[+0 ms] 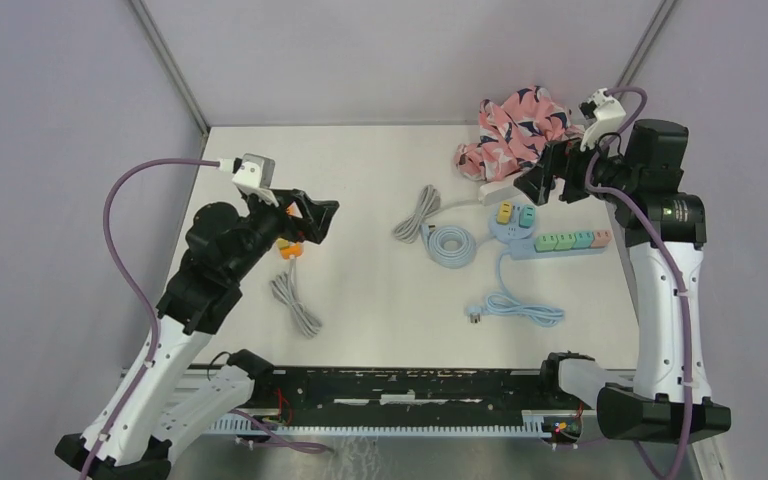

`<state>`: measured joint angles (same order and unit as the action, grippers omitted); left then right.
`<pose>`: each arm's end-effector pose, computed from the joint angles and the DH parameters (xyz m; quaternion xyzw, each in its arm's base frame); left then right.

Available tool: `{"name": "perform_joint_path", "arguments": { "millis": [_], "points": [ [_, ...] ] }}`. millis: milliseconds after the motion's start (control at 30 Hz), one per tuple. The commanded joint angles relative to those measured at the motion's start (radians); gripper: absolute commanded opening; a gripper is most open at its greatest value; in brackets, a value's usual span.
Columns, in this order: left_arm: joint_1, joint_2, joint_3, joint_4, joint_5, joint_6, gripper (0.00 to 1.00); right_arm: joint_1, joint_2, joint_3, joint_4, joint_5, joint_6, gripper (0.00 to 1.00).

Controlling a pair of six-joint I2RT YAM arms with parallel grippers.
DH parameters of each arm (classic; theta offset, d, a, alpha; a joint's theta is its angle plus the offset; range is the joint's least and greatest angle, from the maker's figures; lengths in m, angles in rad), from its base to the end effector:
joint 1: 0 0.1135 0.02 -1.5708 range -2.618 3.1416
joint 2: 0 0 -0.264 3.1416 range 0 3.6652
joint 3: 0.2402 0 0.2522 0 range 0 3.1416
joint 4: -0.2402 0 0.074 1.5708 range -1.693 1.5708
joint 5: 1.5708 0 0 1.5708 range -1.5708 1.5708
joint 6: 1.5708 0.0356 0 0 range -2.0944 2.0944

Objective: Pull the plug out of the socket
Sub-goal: Remove the plug from the socket.

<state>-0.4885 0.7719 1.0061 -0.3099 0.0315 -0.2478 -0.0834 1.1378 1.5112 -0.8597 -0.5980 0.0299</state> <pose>0.1447 -0.0782 0.4046 0.0987 0.7267 -0.2554 0.6301 0.2078 0.0027 0.4500 -0.1054 0.8258 0.2390 0.4997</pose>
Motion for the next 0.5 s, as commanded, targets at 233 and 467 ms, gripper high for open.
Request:
{"name": "perform_joint_path", "arguments": {
  "millis": [233,467],
  "points": [
    [0.096,-0.142,-0.163,-0.006,0.029,-0.138,0.99,0.001,-0.086,-0.143,0.053,-0.027,-0.006,1.00],
    [0.135,-0.191,-0.328,0.046,0.047,-0.241,0.99,0.021,-0.110,-0.278,0.056,-0.197,-0.163,1.00]
  ]
}}
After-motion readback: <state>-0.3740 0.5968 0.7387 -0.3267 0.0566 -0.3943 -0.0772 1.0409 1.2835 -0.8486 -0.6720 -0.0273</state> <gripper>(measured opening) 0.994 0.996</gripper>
